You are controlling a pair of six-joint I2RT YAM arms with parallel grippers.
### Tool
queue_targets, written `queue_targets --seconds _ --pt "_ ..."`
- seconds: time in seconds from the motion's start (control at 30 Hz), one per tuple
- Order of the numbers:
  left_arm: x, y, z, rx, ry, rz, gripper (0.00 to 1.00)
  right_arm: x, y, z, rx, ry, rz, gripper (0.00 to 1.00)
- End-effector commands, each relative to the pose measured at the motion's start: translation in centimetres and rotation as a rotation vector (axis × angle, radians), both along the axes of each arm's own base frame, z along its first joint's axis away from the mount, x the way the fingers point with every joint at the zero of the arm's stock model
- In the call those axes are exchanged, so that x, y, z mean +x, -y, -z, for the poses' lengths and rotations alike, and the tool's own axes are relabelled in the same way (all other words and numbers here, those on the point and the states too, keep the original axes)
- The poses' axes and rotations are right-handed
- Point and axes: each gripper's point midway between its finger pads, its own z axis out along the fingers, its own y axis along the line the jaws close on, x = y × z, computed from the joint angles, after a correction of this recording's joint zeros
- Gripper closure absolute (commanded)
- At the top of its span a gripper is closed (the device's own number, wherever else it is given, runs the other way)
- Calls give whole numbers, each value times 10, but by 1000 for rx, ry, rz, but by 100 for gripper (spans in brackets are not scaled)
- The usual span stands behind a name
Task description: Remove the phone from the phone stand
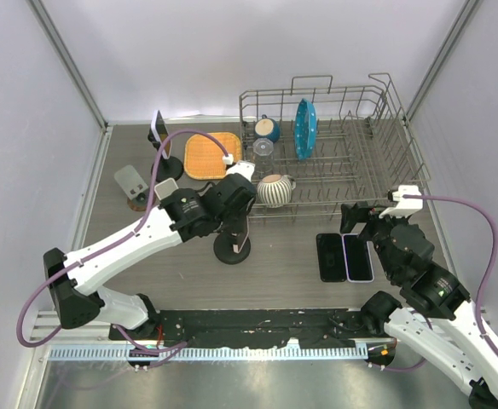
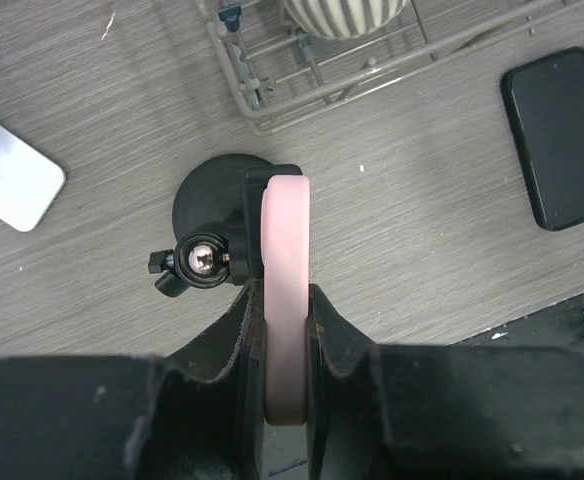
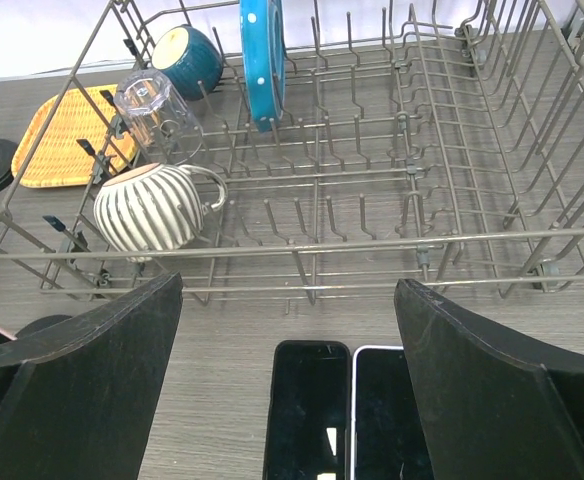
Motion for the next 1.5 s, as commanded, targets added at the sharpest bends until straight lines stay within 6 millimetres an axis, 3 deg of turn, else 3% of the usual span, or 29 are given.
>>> queue_targets --seconds 0.0,0.13,0.37,0.7,0.77,0.9,1.07,1.1,1.17,1.2,1.3,1.47 --pt "24 15 -37 -143 146 -73 98 5 -7 -3 3 14 -20 8" --pt "25 19 -32 -143 138 -67 88 5 -10 -3 2 11 -34 7" --pt "24 23 -30 -142 136 -35 61 6 -15 -1 2 4 -57 7" --pt "33 9 -49 -172 178 -21 20 10 -41 8 5 -53 -155 8" --pt "39 -3 -60 -200 190 -30 12 12 -51 8 11 -70 -194 7" --pt "51 -35 -81 -233 232 -67 6 21 -76 11 6 -124 -269 7" --pt "64 -99 -96 -281 305 -191 4 28 -116 12 52 -175 -399 7" --pt "65 -109 -82 -262 294 -215 4 29 -123 9 64 -176 -418 7" --pt "65 -136 -85 -272 341 -282 2 31 -141 10 70 -187 -460 7" --pt "65 -156 -65 -245 338 -337 2 31 -156 4 75 -183 -493 7" --pt "57 -169 -45 -236 353 -357 2 27 -183 -3 47 -169 -565 7" --pt "48 -175 -16 -231 359 -360 1 16 -226 -19 85 -122 -768 7"
